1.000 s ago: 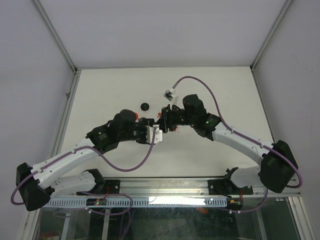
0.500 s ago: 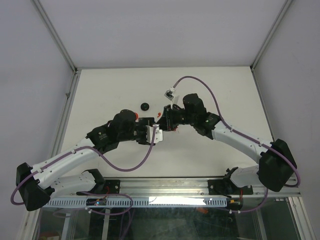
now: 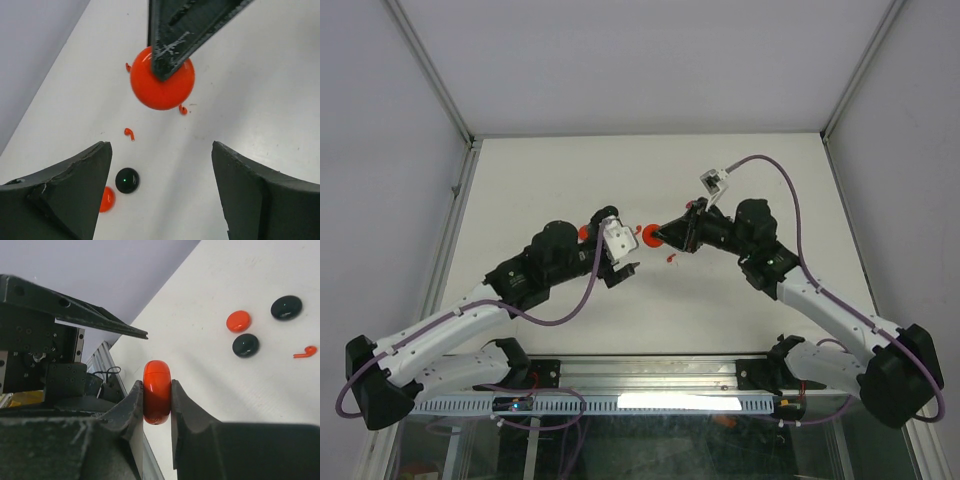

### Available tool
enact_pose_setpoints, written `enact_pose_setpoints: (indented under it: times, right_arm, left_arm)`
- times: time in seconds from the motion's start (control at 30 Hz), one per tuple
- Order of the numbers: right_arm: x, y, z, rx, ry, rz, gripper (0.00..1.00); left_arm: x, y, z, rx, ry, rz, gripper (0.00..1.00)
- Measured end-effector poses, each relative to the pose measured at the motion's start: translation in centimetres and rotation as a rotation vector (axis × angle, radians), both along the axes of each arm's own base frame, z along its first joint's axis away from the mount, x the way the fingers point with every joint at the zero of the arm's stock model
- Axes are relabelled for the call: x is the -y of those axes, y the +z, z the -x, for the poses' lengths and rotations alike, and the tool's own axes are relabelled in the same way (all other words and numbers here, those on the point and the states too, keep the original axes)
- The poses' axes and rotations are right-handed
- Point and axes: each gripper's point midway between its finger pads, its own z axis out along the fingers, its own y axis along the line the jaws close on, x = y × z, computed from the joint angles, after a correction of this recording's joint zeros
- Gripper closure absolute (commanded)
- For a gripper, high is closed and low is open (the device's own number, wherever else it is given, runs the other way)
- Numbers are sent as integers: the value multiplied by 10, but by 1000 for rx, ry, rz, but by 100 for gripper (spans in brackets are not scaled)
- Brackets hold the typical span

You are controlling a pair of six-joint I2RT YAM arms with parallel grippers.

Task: Insert the wireless bluetooth earbuds into the charging case
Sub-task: Pick up the charging case at the center of the board.

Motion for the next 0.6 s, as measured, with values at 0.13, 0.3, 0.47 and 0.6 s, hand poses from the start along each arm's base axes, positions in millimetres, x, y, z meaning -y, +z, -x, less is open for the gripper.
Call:
enact_pose_setpoints:
  times: [0.13, 0.3, 0.47, 0.6]
  right_arm:
    - [11, 7, -1, 47, -63, -69, 100]
    - [19, 13, -1, 87, -116, -147, 100]
    - [26, 20, -1, 124, -154, -227, 100]
    - [28, 29, 1, 146, -165, -291, 100]
  left_arm:
    - [2, 17, -1, -82, 97, 202, 15]
    - [4, 30, 5, -177, 154, 486, 14]
    - [9, 41, 6, -263, 164, 722, 16]
    - [12, 49, 7, -321, 148, 893, 19]
